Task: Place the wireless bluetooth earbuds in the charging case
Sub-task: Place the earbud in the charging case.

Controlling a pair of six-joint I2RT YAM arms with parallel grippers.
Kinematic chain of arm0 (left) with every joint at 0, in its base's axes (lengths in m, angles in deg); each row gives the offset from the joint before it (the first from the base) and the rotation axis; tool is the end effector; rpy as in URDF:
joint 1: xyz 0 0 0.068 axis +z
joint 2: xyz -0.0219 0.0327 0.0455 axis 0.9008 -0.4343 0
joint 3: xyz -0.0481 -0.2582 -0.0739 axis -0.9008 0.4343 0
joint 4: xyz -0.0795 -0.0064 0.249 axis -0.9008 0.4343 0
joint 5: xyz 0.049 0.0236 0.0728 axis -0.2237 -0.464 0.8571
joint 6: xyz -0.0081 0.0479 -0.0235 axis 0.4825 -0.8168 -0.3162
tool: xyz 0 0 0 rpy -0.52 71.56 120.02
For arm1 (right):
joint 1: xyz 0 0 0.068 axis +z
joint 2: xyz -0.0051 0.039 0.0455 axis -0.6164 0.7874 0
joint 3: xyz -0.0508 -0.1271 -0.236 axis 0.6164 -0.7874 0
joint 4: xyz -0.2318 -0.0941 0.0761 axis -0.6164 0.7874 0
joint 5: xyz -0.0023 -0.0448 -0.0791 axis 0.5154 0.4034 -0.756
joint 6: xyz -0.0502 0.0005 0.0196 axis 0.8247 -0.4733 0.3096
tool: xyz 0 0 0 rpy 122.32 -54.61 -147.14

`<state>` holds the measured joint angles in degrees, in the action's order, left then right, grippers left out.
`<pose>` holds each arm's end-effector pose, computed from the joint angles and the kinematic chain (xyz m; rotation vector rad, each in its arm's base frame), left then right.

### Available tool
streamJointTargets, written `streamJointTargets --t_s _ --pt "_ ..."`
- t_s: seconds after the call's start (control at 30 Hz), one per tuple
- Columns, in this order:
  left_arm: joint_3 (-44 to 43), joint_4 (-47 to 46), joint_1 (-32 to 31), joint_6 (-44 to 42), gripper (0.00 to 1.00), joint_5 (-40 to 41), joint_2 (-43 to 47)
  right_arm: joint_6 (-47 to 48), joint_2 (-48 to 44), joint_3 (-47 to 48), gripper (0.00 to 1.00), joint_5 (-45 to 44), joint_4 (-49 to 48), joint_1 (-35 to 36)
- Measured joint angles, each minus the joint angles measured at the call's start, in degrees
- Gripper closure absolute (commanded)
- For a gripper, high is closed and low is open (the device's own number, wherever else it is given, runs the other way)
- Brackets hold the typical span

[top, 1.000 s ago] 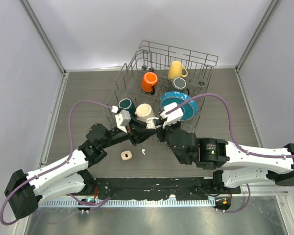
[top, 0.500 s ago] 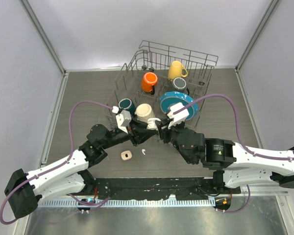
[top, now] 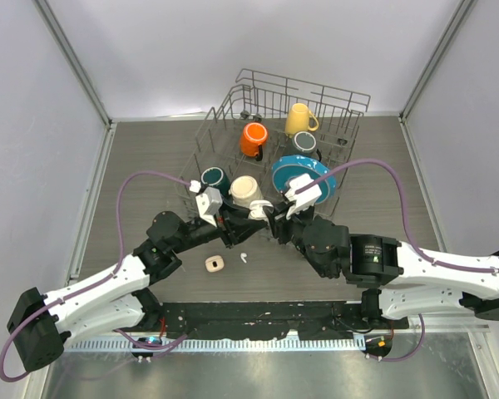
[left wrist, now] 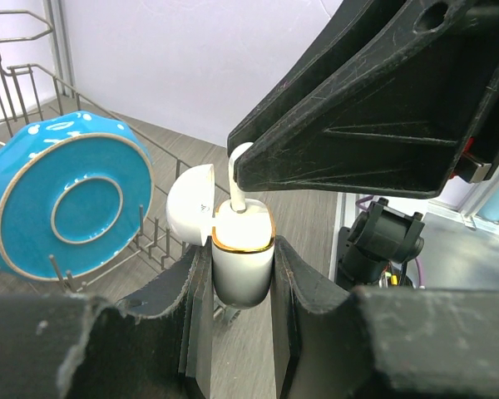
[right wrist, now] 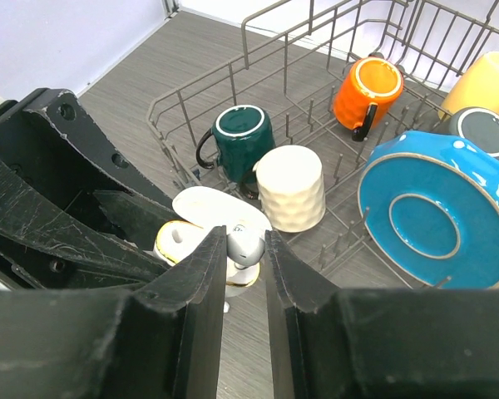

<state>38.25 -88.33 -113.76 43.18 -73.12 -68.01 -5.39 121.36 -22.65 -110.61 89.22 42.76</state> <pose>0.1276 -0.1689 0.3140 0.7100 1.2866 -1.2212 0.0607 0.2076 0.3964 -0.4324 1.6766 0.4356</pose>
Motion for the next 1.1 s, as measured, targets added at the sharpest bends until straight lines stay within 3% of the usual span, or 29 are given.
streamJointTargets --t_s 0.6,1.1 --pt "0.4 0.2 0.1 -0.5 1.00 0.4 0.2 3.1 3.9 2.1 0.99 -3.7 -0.5 0.2" --pt "1.9 -3.2 0.1 -0.5 1.00 2.3 0.9 3.5 1.3 1.3 0.99 0.7 -0.6 0.1"
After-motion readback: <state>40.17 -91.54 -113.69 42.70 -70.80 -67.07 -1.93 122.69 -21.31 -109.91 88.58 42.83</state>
